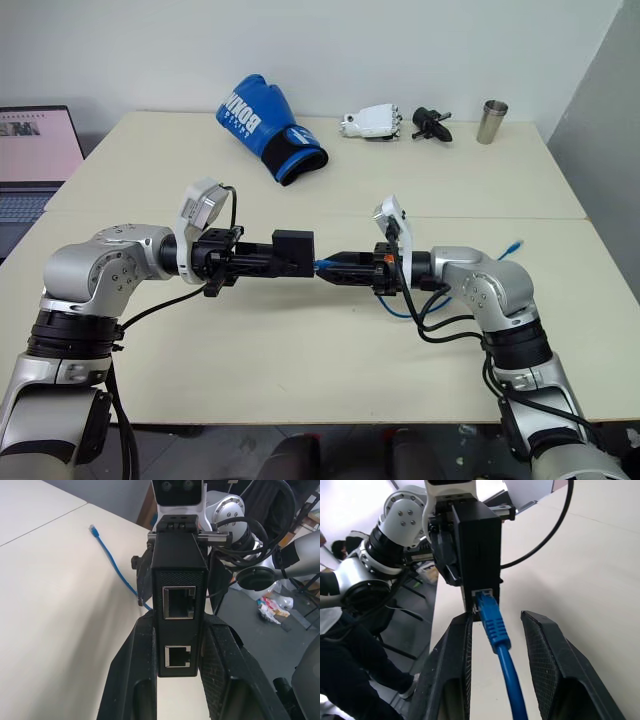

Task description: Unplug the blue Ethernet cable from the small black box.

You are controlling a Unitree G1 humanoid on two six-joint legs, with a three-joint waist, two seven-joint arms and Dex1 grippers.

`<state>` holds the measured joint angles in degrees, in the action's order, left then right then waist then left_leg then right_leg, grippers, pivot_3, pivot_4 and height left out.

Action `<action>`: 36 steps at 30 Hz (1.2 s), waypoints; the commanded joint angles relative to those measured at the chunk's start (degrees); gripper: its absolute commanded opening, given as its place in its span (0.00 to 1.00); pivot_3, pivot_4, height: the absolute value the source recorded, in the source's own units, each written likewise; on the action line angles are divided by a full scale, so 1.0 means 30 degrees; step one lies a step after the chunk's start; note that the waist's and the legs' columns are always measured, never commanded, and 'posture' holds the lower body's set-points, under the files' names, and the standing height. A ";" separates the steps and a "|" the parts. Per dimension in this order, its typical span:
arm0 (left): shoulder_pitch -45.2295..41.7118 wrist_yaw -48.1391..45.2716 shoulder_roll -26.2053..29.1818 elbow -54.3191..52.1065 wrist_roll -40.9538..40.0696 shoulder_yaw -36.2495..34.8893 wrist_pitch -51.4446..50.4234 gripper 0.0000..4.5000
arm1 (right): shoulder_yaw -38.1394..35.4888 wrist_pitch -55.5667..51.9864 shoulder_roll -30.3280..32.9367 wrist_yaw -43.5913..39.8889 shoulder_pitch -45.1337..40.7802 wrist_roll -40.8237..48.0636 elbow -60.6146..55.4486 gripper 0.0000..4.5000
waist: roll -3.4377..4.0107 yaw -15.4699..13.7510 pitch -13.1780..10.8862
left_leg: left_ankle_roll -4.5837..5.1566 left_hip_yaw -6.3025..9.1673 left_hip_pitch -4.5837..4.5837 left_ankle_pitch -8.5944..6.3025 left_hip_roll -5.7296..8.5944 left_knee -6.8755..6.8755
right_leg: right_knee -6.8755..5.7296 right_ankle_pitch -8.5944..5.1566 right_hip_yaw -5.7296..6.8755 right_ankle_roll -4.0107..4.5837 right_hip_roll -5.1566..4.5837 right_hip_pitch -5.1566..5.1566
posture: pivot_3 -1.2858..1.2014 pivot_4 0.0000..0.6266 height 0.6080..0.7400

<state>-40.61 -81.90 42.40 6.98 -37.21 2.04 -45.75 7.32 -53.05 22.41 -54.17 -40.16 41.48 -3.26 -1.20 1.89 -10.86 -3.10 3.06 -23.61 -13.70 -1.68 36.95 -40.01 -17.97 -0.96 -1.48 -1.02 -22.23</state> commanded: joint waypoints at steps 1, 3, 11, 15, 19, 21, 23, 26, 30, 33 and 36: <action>-0.0434 -0.0136 -0.0038 -0.0498 -0.0131 -0.0117 0.0188 0.17 | -0.0751 -0.0136 -0.0065 -0.0150 -0.0553 0.0612 -0.0402 0.36 | 0.0000 0.0000 0.0000 | 0.0000 0.0000 0.0000 0.0000 0.0000 0.0000 | 0.0000 0.0000 -0.0001 0.0000 0.0000 0.0000 | 0.52 0.24 1.00; -0.0419 -0.0138 -0.0063 -0.0511 -0.0143 -0.0111 0.0187 0.17 | -0.0884 -0.0183 -0.0158 -0.0068 -0.0596 0.0675 -0.0277 0.36 | 0.0000 -0.0001 0.0000 | 0.0000 0.0000 0.0000 0.0000 0.0001 0.0001 | 0.0000 0.0000 0.0000 0.0000 0.0000 0.0000 | 0.52 0.24 1.00; -0.0420 -0.0110 -0.0156 -0.0515 -0.0201 -0.0165 0.0108 0.17 | -0.0921 -0.0214 -0.0140 -0.0212 -0.0570 0.0414 0.0000 0.36 | 0.0000 0.0001 0.0000 | 0.0000 -0.0001 0.0000 0.0000 0.0002 0.0001 | -0.0002 0.0000 -0.0001 0.0000 0.0000 -0.0001 | 0.52 0.24 1.00; -0.0438 -0.0094 -0.0196 -0.0498 -0.0199 -0.0190 0.0092 0.17 | -0.0842 -0.0166 -0.0080 -0.0307 -0.0532 0.0305 0.0000 0.36 | 0.0000 0.0001 0.0000 | 0.0000 -0.0002 0.0000 0.0000 0.0002 0.0001 | -0.0002 0.0000 -0.0001 0.0000 0.0000 -0.0001 | 0.52 0.24 1.00; -0.0497 -0.0104 -0.0178 -0.0437 -0.0219 -0.0231 0.0048 0.17 | -0.0791 -0.0265 0.0085 -0.0457 -0.0438 0.0295 -0.0164 0.36 | 0.0000 0.0000 0.0000 | 0.0000 -0.0002 0.0000 0.0000 0.0002 0.0002 | -0.0003 0.0000 -0.0002 0.0000 0.0000 -0.0001 | 0.52 0.24 1.00; -0.0530 -0.0111 -0.0190 -0.0391 -0.0210 -0.0229 0.0056 0.17 | -0.0754 -0.0248 0.0148 -0.0537 -0.0438 0.0249 -0.0169 0.36 | 0.0000 0.0002 0.0000 | 0.0000 -0.0001 0.0000 0.0000 0.0002 0.0003 | -0.0003 0.0000 -0.0001 0.0000 0.0000 -0.0001 | 0.52 0.24 1.00; -0.0545 -0.0117 -0.0203 -0.0369 -0.0212 -0.0228 0.0059 0.17 | -0.0750 -0.0246 0.0171 -0.0553 -0.0450 0.0233 -0.0148 0.36 | 0.0000 0.0001 0.0000 | 0.0000 -0.0001 0.0000 0.0000 0.0001 0.0003 | -0.0004 0.0000 -0.0001 0.0000 0.0000 -0.0001 | 0.52 0.24 1.00; -0.0568 -0.0114 -0.0225 -0.0331 -0.0215 -0.0232 0.0062 0.17 | -0.0750 -0.0191 0.0182 -0.0556 -0.0458 0.0182 -0.0092 0.36 | 0.0000 0.0001 0.0000 | 0.0000 -0.0002 0.0000 0.0000 0.0002 0.0003 | -0.0005 0.0000 -0.0003 0.0000 0.0000 -0.0001 | 0.52 0.24 1.00; -0.0581 -0.0131 -0.0236 -0.0306 -0.0193 -0.0221 0.0067 0.17 | -0.0789 -0.0144 0.0157 -0.0521 -0.0480 0.0143 0.0011 0.36 | 0.0000 0.0001 0.0000 | 0.0000 -0.0002 0.0000 0.0000 0.0002 0.0004 | -0.0005 0.0000 -0.0003 0.0001 0.0000 -0.0001 | 0.52 0.24 1.00; -0.0533 -0.0118 -0.0221 -0.0372 -0.0206 -0.0240 0.0048 0.17 | -0.0866 -0.0181 0.0129 -0.0487 -0.0468 0.0210 0.0004 0.36 | 0.0000 0.0000 0.0000 | 0.0000 -0.0001 0.0000 0.0000 0.0002 0.0004 | -0.0006 0.0000 -0.0002 0.0000 0.0000 -0.0001 | 0.52 0.24 1.00; -0.0509 -0.0109 -0.0216 -0.0394 -0.0209 -0.0250 0.0049 0.17 | -0.0902 -0.0249 0.0132 -0.0502 -0.0466 0.0279 0.0003 0.36 | 0.0000 0.0002 0.0000 | 0.0000 -0.0002 0.0000 0.0000 0.0002 0.0004 | -0.0006 0.0001 -0.0002 0.0001 0.0000 0.0000 | 0.52 0.24 1.00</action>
<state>-41.15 -81.89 41.47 7.03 -37.21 2.04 -45.81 5.68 -54.17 22.54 -55.05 -41.22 41.58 -2.36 -1.20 1.89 -10.86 -3.10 3.06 -23.61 -13.70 -1.68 36.96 -40.02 -17.97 -0.97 -1.47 -1.02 -22.23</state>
